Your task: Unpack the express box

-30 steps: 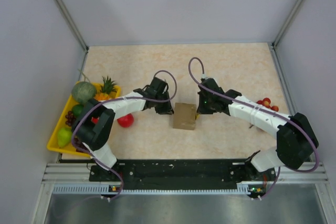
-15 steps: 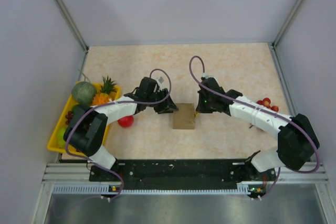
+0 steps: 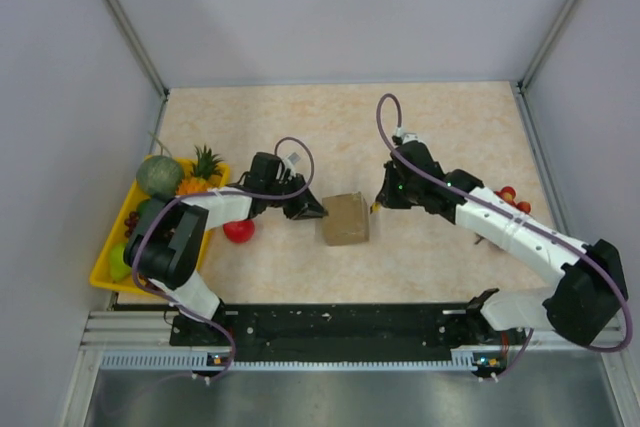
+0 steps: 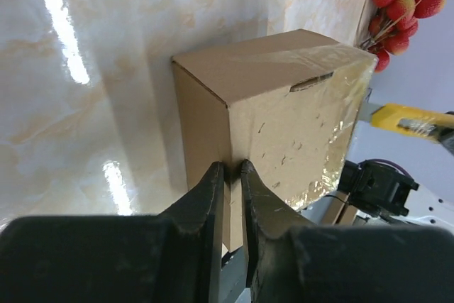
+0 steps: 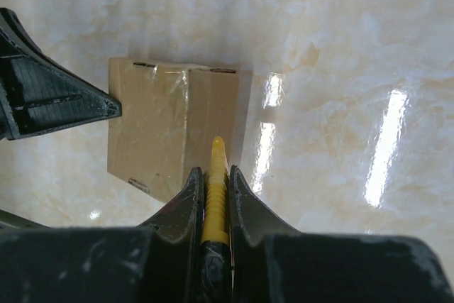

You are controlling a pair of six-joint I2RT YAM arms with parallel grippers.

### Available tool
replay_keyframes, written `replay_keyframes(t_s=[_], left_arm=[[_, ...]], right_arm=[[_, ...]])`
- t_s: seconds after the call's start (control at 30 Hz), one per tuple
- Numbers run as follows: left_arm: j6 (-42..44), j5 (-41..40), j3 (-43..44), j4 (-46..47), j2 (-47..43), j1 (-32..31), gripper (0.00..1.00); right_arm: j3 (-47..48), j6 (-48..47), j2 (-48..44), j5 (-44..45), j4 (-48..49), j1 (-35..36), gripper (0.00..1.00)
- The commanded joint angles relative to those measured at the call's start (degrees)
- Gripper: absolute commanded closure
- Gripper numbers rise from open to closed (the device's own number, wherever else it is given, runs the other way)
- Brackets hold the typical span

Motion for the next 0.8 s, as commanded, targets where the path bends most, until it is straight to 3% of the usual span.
replay_keyframes(t_s=[0.0,0.23,0.5,0.77], left_arm=[[1.7,2.4,-3.3,2.9,0.2,3.0,0.85],[0.5,-3.4,-9.5,2.8,-4.0,5.0,0.82],[0.5,-3.4,-8.8,2.0,-3.5,5.2,0.80],[2.6,-6.7,-6.6,-3.1,-8.5,5.8,0.76]], right_arm=[[4.1,-1.5,-4.2,5.1,-2.8,0.4,1.00],[3.7,-2.4,-1.9,6.1,-3.1,0.5,1.00],[3.4,-4.7,4.5,-3.5,7.5,1.0,1.00],[5.6,-7.0,7.8,-6.4,11.5,4.5,1.00]])
